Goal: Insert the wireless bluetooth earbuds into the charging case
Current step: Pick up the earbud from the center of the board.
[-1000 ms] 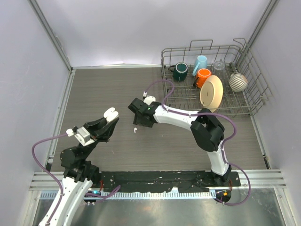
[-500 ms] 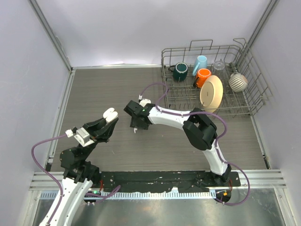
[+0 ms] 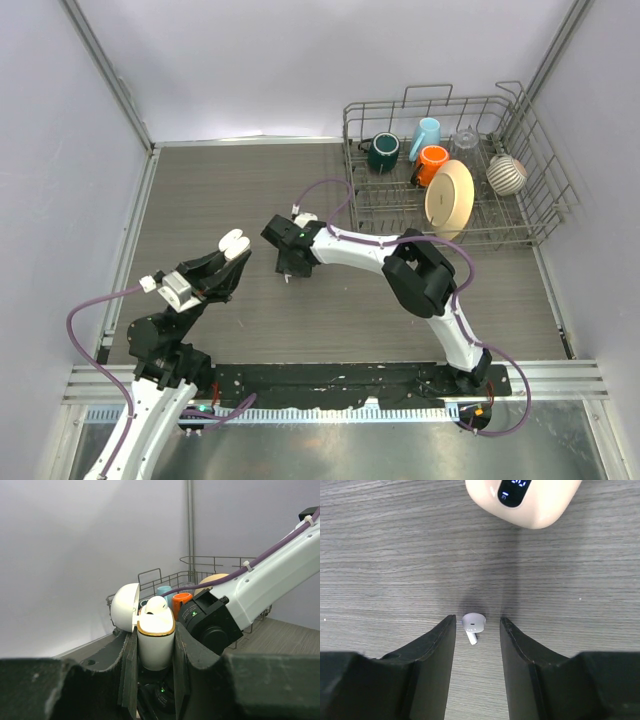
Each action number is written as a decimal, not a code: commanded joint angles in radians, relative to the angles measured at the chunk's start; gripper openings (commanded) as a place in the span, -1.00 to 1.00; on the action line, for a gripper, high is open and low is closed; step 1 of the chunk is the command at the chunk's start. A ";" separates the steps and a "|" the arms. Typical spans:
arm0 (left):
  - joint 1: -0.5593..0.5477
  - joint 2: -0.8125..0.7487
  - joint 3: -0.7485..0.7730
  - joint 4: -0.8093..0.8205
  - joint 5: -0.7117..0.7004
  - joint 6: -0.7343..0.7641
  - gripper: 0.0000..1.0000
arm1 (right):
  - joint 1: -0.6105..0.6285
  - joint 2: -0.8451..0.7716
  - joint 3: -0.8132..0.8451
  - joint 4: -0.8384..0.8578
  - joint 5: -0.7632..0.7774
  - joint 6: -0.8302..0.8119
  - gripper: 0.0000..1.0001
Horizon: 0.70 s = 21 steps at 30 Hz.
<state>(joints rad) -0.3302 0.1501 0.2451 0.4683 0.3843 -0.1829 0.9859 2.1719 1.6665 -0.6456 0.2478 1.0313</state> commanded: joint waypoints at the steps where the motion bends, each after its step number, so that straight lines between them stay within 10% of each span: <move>1: -0.001 -0.006 0.022 0.013 -0.015 0.013 -1.00 | 0.007 0.039 0.033 0.001 -0.024 0.013 -0.12; 21: -0.003 0.000 0.022 0.010 -0.018 0.017 -1.00 | 0.005 0.035 0.006 0.004 -0.019 -0.022 -0.58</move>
<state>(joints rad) -0.3302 0.1501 0.2451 0.4541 0.3763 -0.1753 0.9863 2.1841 1.6772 -0.6411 0.2222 1.0229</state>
